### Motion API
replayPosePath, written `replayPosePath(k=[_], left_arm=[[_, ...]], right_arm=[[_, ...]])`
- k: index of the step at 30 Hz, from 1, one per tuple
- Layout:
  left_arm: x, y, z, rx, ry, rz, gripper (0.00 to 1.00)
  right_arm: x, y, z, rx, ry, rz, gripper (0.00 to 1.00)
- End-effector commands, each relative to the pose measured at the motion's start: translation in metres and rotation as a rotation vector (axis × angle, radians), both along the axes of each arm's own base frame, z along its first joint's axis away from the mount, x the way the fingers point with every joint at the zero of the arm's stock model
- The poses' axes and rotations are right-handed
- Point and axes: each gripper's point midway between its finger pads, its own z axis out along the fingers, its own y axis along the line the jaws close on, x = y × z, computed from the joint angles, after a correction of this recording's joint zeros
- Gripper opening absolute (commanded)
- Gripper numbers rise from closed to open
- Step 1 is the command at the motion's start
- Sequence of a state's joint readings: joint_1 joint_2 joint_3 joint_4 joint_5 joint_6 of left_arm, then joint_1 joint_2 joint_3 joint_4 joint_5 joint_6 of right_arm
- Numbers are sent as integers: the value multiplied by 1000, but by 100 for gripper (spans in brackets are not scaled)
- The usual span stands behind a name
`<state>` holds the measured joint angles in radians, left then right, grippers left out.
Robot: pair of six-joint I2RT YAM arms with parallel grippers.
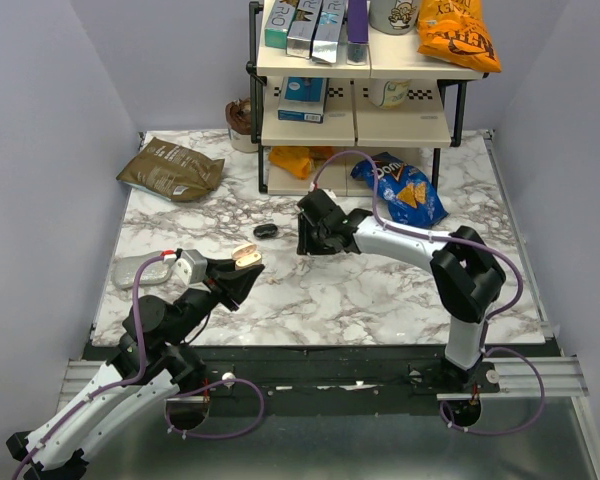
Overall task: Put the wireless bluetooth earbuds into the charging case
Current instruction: Adjust the earbud at the center of the board.
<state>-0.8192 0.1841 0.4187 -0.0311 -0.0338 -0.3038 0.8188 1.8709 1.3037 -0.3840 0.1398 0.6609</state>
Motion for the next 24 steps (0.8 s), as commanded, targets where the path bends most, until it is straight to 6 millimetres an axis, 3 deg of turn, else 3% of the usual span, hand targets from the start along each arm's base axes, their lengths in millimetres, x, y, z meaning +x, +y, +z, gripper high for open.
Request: replayPosePath(k=[1, 12, 24], left_arm=[[2, 2, 5, -22, -7, 15, 0], [1, 3, 6, -28, -3, 14, 0], [0, 2, 5, -24, -3, 9, 0]], right_arm=[[-3, 17, 1, 48, 79, -39, 56], [-3, 11, -37, -26, 151, -126, 55], [-13, 8, -52, -65, 174, -109, 53]])
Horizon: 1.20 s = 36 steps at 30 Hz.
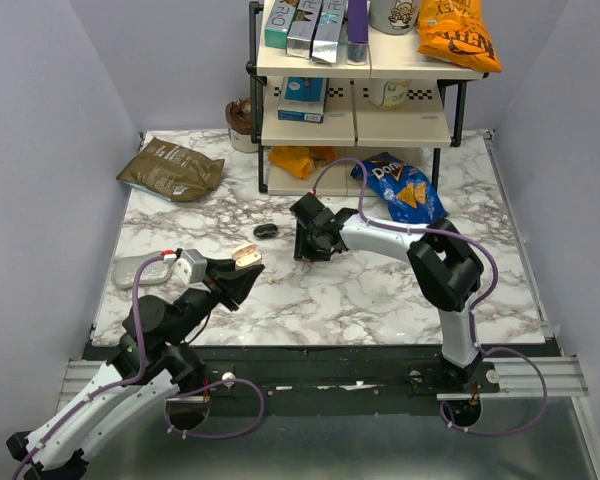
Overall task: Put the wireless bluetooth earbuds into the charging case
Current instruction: Adjust the earbud at the center of the board, then pick up the earbud from the center of the board.
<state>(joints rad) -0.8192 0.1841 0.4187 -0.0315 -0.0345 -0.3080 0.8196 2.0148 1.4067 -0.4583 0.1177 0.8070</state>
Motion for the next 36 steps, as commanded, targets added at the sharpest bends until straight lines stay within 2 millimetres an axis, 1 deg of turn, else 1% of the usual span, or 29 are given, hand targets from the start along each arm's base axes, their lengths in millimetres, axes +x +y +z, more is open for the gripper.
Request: replayPosePath(k=[1, 4, 5, 7, 12, 16, 21, 27, 30, 34, 36], left_arm=[[0, 2, 6, -24, -8, 8, 0], [1, 2, 5, -23, -2, 13, 0], [1, 3, 6, -25, -2, 13, 0], [0, 3, 7, -29, -4, 11, 0], [-2, 4, 8, -35, -10, 10, 0], [-1, 4, 8, -31, -5, 11, 0], [-2, 5, 9, -37, -3, 10, 0], [-3, 6, 10, -46, -4, 7, 0], [-5, 5, 10, -44, -5, 0, 0], [-6, 5, 10, -47, -2, -4, 0], [-6, 5, 10, -49, -4, -6, 0]], right_arm=[[-14, -5, -19, -71, 41, 7, 53], [-15, -8, -21, -133, 30, 3, 53], [-15, -12, -28, -169, 33, -6, 53], [-16, -18, -31, -201, 46, -16, 53], [-18, -24, -41, -243, 65, -40, 52], [-23, -29, -45, -262, 82, -51, 50], [-30, -31, -46, -296, 93, -65, 48], [-37, -29, -47, -329, 101, -64, 48], [-41, -29, -50, -334, 108, -64, 46], [-47, -30, -53, -335, 117, -61, 37], [-50, -31, -53, -333, 121, -59, 35]])
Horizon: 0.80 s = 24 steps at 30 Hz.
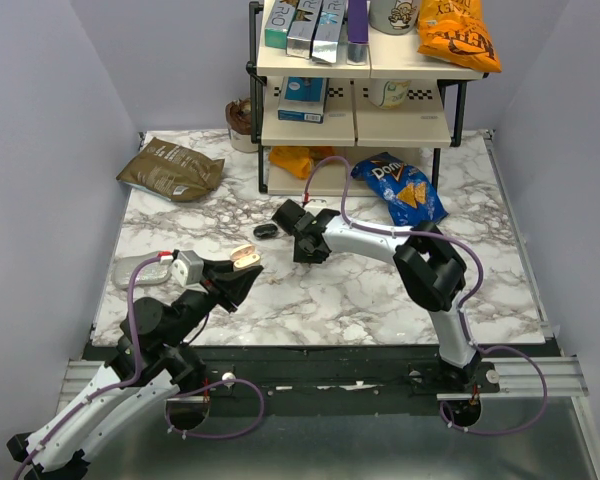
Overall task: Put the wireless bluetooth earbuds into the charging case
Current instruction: Pick up the earbud from the center of the board.
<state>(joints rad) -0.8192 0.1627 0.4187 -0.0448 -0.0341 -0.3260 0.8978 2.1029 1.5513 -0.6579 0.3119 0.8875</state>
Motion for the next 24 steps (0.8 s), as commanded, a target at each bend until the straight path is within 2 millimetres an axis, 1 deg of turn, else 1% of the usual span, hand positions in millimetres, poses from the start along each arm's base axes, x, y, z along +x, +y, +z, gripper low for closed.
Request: replayPosePath(k=[1, 3, 9, 10, 12, 13, 14, 20, 22, 23, 24], left_arm=[[-3, 3, 9, -33, -11, -2, 0], [-4, 3, 9, -35, -9, -4, 0], [-4, 2, 7, -36, 0, -6, 0], [-4, 3, 9, -40, -2, -3, 0], [-4, 4, 9, -40, -4, 0, 0], [-4, 4, 8, -39, -1, 0, 0], [-3, 4, 8, -39, 0, 3, 0], [-2, 4, 7, -34, 7, 9, 0], [0, 3, 4, -24, 16, 11, 0], [0, 3, 5, -26, 17, 12, 0], [2, 1, 4, -20, 23, 12, 0]], right_arm=[[-43, -28, -46, -139, 153, -1, 33], [-45, -26, -45, -132, 156, 1, 32], [-43, -27, -39, -135, 132, 6, 21], [-42, -28, -39, -141, 128, 11, 16], [-38, -30, -35, -155, 110, 30, 10], [-38, -32, -35, -164, 104, 40, 5], [-36, -34, -34, -179, 97, 57, 2], [-25, -54, -20, -240, 24, 80, 1], [-19, -64, -13, -241, -2, 70, 1], [-16, -67, -10, -248, -18, 78, 1], [-9, -76, -7, -266, -39, 64, 1]])
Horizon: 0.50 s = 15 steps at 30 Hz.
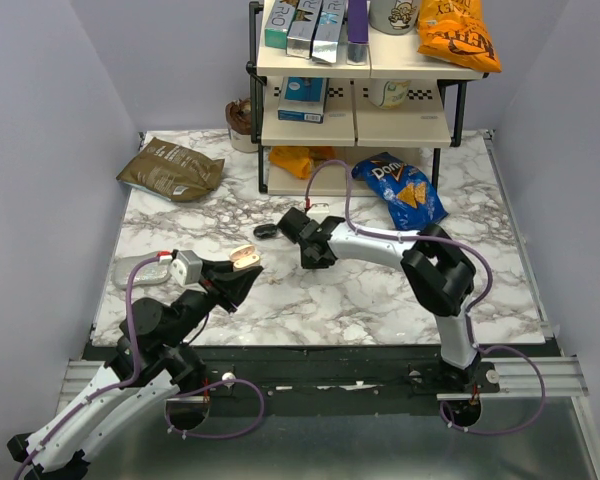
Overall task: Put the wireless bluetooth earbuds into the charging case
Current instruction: Pick up the earbud from the center of the board.
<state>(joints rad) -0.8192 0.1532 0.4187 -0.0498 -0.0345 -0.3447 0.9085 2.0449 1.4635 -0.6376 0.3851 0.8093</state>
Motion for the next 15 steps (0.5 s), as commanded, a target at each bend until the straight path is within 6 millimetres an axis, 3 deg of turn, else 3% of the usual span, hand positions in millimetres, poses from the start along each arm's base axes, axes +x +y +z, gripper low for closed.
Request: replayPosePath(k=[1, 4, 7, 15], left_arm=[[4, 0, 3, -2, 12, 16, 0], [7, -2, 0, 5, 22, 20, 0], [11, -7, -2, 8, 33, 19, 0], [27, -22, -5, -15, 8, 29, 0]], right_arm=[[-1, -58, -4, -179, -9, 1, 1], [13, -70, 10, -191, -78, -1, 1], [21, -73, 39, -183, -157, 16, 1], [26, -89, 142, -107, -385, 48, 1]])
